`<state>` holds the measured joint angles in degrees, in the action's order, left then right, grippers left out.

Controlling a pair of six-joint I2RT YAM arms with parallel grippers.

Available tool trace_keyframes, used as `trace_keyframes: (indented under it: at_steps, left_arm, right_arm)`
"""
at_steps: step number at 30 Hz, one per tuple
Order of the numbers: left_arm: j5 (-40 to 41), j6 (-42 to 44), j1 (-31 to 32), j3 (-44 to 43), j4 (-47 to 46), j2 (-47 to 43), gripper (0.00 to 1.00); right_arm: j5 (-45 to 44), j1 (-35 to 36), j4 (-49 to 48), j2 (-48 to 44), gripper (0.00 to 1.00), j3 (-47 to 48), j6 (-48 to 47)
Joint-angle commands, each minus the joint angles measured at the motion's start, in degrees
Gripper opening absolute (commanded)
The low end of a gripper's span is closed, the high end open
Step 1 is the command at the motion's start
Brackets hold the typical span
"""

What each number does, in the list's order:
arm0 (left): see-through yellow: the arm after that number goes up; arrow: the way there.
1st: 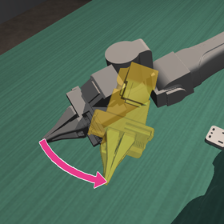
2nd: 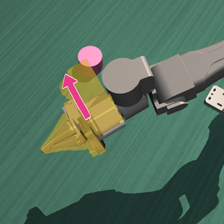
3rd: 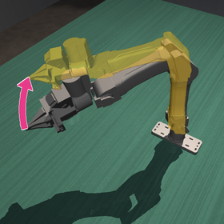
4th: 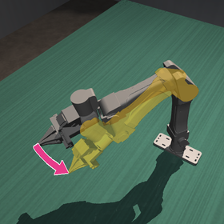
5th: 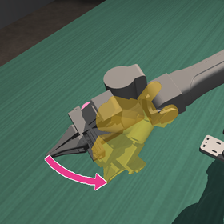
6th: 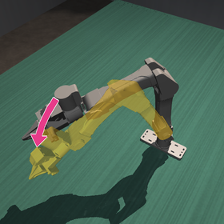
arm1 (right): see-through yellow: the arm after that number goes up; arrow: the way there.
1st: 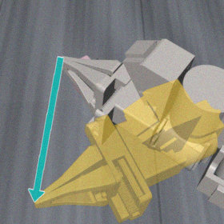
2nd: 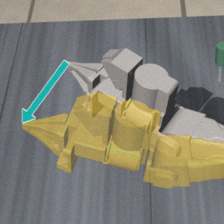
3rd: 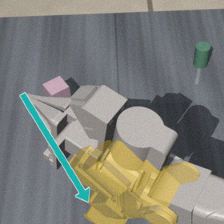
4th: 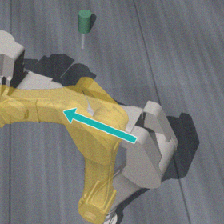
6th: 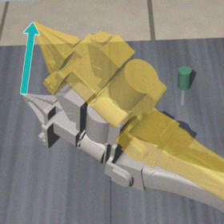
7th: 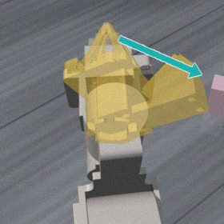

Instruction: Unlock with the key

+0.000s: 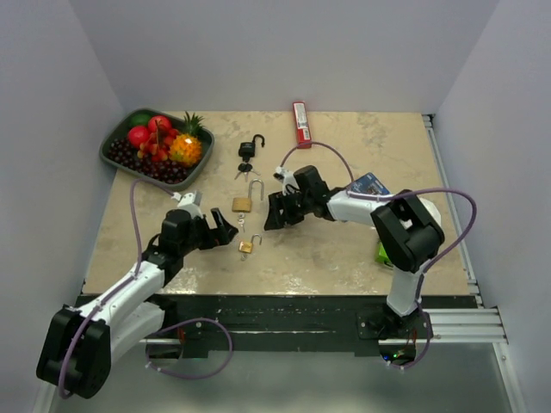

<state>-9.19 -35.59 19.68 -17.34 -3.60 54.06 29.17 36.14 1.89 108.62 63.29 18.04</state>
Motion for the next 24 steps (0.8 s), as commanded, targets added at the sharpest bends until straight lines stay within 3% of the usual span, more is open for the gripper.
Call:
trace_keyframes:
  at_steps: [1,8,11,18,24]
  left_arm:
    - [2.8,-0.7,-3.9,-3.7,-3.5,-3.1,0.99]
    - [-4.8,0.2,-18.6,-7.3,-2.1,-4.7,1.00]
    - [-3.7,2.3,-21.3,-8.2,-2.6,-9.1,0.99]
    - [-0.5,10.4,-21.4,-13.7,-2.0,-20.9,0.99]
    - [3.0,13.2,-21.4,-15.8,-0.1,-24.1,0.99]
  right_arm:
    - [-5.1,-3.9,-11.0,-7.0,0.67,-6.7,3.9]
    - [-11.7,-11.9,-19.2,-18.2,0.68,-16.7,6.5]
    - [-14.1,-15.4,-20.3,-24.7,0.68,-20.4,6.8]
    - [-26.2,-17.9,-16.7,-43.7,0.68,-26.0,3.2]
    - [-29.1,-17.9,-16.0,-53.8,0.68,-27.9,1.3]
